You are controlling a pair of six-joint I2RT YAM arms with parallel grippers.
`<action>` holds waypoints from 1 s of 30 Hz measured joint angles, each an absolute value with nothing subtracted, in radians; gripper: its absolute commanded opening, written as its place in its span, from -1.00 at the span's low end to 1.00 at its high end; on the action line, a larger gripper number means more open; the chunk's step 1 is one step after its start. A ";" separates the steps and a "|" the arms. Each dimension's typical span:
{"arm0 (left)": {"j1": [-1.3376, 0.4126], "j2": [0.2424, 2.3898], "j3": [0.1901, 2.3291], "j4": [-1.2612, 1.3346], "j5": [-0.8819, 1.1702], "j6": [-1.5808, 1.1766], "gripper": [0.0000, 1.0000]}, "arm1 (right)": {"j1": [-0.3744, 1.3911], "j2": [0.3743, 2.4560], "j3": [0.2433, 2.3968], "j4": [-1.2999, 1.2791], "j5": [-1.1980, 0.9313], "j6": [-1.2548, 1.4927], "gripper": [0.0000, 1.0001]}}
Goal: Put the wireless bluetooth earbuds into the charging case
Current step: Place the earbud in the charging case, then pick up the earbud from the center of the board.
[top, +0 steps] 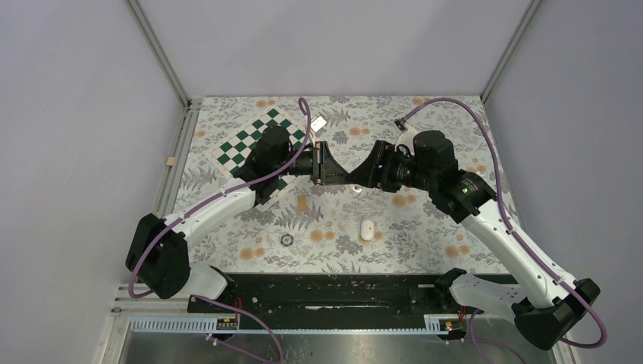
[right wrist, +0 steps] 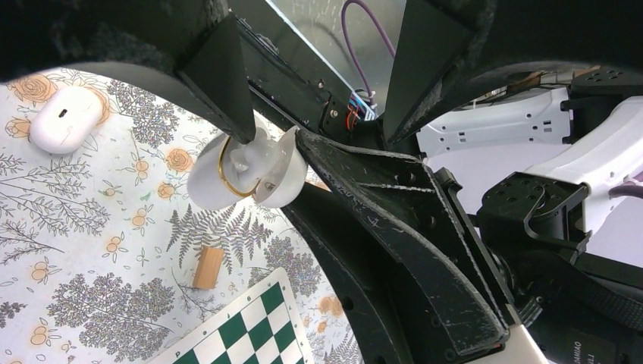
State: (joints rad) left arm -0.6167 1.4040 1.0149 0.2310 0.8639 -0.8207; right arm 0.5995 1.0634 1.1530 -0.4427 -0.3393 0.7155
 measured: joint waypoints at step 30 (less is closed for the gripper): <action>-0.538 1.350 1.013 0.104 0.807 -0.784 -1.00 | 0.509 0.837 1.094 -0.729 0.109 0.643 0.10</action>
State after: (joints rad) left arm -0.5381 1.3499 1.0134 0.1036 0.8070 -0.7841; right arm 0.5091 0.8371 1.0943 -0.7292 0.1089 0.6430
